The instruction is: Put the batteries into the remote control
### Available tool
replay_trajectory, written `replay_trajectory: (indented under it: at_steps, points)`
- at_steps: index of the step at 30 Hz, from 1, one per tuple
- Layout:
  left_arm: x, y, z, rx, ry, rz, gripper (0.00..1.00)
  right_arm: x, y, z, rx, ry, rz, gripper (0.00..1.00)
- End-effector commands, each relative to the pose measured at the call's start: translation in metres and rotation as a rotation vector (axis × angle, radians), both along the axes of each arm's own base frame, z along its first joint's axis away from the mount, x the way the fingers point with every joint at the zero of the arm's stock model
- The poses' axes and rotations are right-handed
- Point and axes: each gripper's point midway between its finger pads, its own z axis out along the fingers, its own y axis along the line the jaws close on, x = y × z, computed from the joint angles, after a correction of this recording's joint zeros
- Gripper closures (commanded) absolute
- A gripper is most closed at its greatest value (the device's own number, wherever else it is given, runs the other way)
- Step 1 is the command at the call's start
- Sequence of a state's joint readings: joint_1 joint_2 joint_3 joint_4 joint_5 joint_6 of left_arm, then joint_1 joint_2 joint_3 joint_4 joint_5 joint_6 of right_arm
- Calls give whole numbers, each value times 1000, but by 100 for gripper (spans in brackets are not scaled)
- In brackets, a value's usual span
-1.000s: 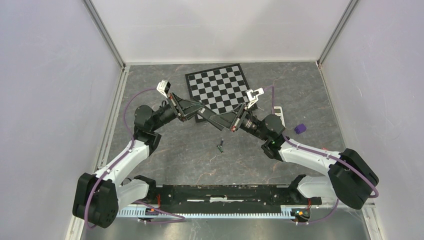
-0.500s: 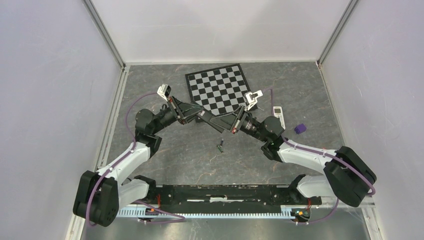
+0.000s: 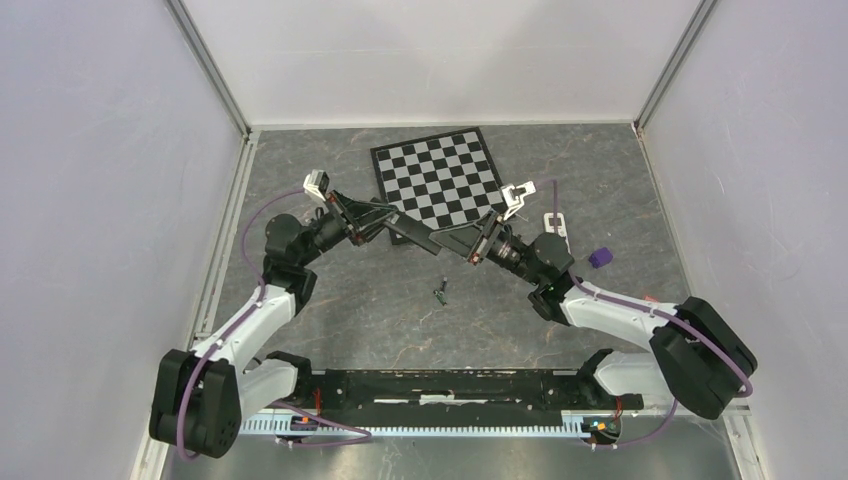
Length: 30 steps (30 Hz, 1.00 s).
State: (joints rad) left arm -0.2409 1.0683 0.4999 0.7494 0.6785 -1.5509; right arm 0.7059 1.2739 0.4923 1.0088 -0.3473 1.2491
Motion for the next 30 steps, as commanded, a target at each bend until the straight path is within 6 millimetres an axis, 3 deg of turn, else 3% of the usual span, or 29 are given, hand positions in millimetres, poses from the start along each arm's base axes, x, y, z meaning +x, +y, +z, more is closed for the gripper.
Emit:
replay_trajectory:
  at_steps: [1,8,12,22,30]
  points:
    - [-1,15,64,-104,-141,59,98,4,-5,-39,-131,38,-24,57]
    - [6,14,44,34,-138,95,98,2,-7,-13,-105,-45,-30,22]
    - [10,14,34,105,-137,113,98,-2,-8,-5,-97,-63,-20,11]
    - [13,13,24,135,-132,108,98,-2,1,4,-102,-58,10,13]
    - [11,11,14,162,-124,89,98,5,8,16,-112,-73,-13,6]
